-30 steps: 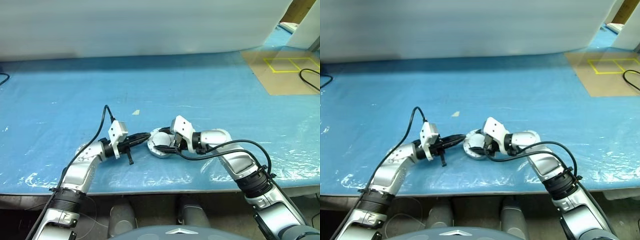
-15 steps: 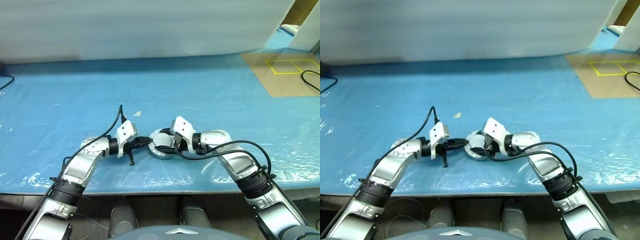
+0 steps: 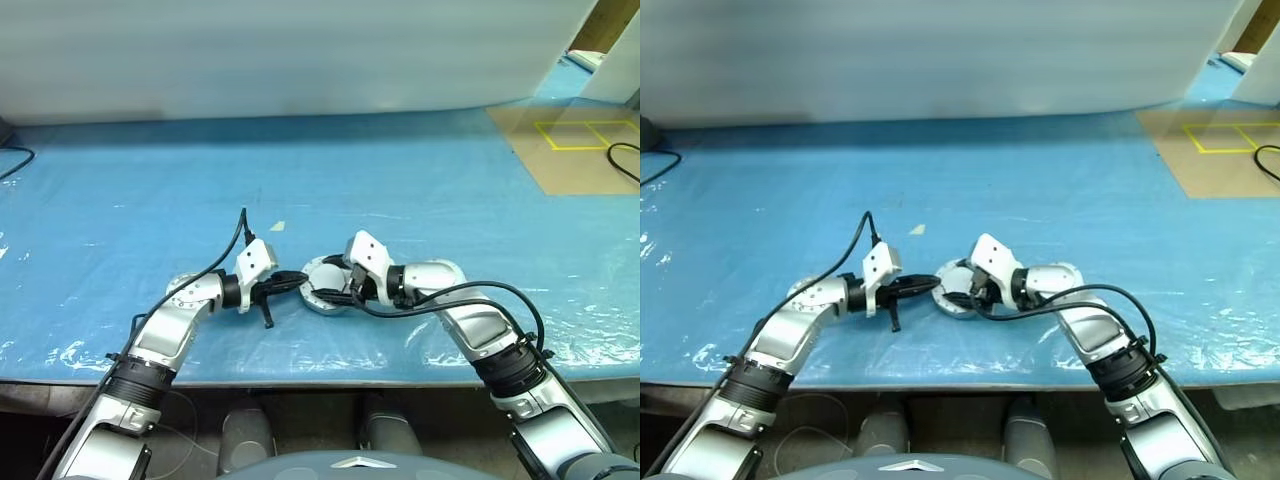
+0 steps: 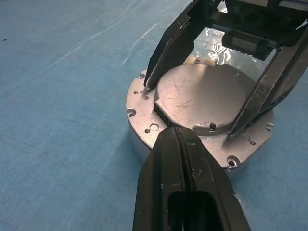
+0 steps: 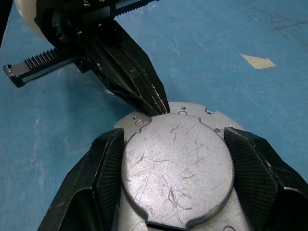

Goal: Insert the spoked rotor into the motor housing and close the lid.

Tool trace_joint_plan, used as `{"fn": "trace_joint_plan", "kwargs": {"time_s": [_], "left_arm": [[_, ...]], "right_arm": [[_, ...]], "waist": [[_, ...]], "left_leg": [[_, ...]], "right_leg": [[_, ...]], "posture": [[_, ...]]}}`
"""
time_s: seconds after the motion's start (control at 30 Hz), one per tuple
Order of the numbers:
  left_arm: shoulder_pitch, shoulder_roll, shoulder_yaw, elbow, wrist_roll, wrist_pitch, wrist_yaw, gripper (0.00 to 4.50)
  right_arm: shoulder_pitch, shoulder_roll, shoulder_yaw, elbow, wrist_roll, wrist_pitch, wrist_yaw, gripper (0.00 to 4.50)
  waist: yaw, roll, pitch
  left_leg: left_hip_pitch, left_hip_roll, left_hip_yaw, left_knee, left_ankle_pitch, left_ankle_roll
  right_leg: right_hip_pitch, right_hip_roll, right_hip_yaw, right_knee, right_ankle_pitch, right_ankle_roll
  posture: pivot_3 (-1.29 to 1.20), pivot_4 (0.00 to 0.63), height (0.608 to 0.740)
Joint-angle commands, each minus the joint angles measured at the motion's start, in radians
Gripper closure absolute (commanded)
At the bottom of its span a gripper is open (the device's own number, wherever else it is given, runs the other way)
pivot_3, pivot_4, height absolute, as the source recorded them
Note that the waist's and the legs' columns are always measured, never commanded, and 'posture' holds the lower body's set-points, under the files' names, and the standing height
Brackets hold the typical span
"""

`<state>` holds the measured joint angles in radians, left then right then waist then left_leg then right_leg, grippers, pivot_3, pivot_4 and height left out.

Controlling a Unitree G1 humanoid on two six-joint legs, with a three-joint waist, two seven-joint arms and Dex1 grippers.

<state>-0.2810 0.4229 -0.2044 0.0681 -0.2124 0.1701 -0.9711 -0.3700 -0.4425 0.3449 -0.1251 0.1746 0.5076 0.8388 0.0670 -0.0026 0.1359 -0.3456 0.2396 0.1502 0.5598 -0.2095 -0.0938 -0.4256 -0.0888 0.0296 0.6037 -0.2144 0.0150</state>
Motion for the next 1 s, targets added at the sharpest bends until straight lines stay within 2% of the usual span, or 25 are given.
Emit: {"fn": "trace_joint_plan", "kwargs": {"time_s": [0.03, 0.17, 0.37, 0.57, 0.77, 1.0], "left_arm": [[0.013, -0.007, -0.026, 0.015, 0.017, 0.005, 0.002, 4.50], [0.012, -0.027, 0.001, 0.006, -0.011, -0.018, 0.007, 4.50], [0.019, -0.085, 0.109, -0.043, -0.134, -0.041, 0.005, 4.50], [0.035, -0.069, 0.151, -0.042, -0.166, -0.058, 0.002, 4.50], [0.036, -0.056, 0.157, -0.027, -0.166, -0.070, 0.002, 4.50], [0.029, -0.064, 0.145, -0.023, -0.162, -0.074, 0.007, 4.50]], "right_arm": [[0.027, -0.002, -0.004, 0.054, -0.020, 0.045, -0.033, 1.56], [0.034, 0.016, -0.021, 0.055, -0.006, 0.044, -0.042, 1.56], [0.042, 0.030, -0.025, 0.063, -0.010, -0.038, -0.033, 1.56], [0.054, 0.046, -0.026, 0.056, 0.000, -0.079, -0.025, 1.56], [0.068, -0.008, 0.023, 0.058, -0.049, -0.094, -0.002, 1.56], [0.062, -0.080, 0.076, 0.066, -0.116, -0.066, -0.007, 1.56]], "waist": [[0.000, 0.000, 0.000], [0.000, 0.000, 0.000], [-0.002, -0.001, 0.001], [-0.025, -0.002, 0.001], [-0.024, -0.002, 0.001], [-0.016, -0.002, 0.001]], "left_leg": [[0.000, 0.000, 0.000, 0.000, 0.000, 0.000], [-0.001, 0.000, 0.000, -0.002, 0.000, 0.000], [-0.008, 0.000, 0.000, -0.003, 0.001, -0.001], [-0.011, 0.001, 0.000, -0.003, 0.002, -0.004], [-0.013, 0.001, 0.000, -0.003, 0.002, -0.004], [-0.007, 0.000, 0.001, -0.003, 0.002, -0.004]], "right_leg": [[0.000, 0.000, 0.000, 0.000, 0.000, 0.000], [-0.001, 0.000, 0.000, -0.001, 0.000, 0.000], [-0.010, 0.001, 0.000, -0.001, 0.000, 0.000], [-0.013, 0.003, 0.000, -0.001, 0.003, -0.005], [-0.012, 0.003, 0.000, -0.005, 0.003, -0.005], [-0.007, 0.001, 0.000, -0.005, 0.003, -0.004]], "posture": [[0.00, 0.150, 0.740], [0.00, 0.150, 0.740], [0.00, 0.150, 0.740], [0.00, 0.150, 0.740], [0.00, 0.150, 0.740], [0.00, 0.150, 0.740]]}}
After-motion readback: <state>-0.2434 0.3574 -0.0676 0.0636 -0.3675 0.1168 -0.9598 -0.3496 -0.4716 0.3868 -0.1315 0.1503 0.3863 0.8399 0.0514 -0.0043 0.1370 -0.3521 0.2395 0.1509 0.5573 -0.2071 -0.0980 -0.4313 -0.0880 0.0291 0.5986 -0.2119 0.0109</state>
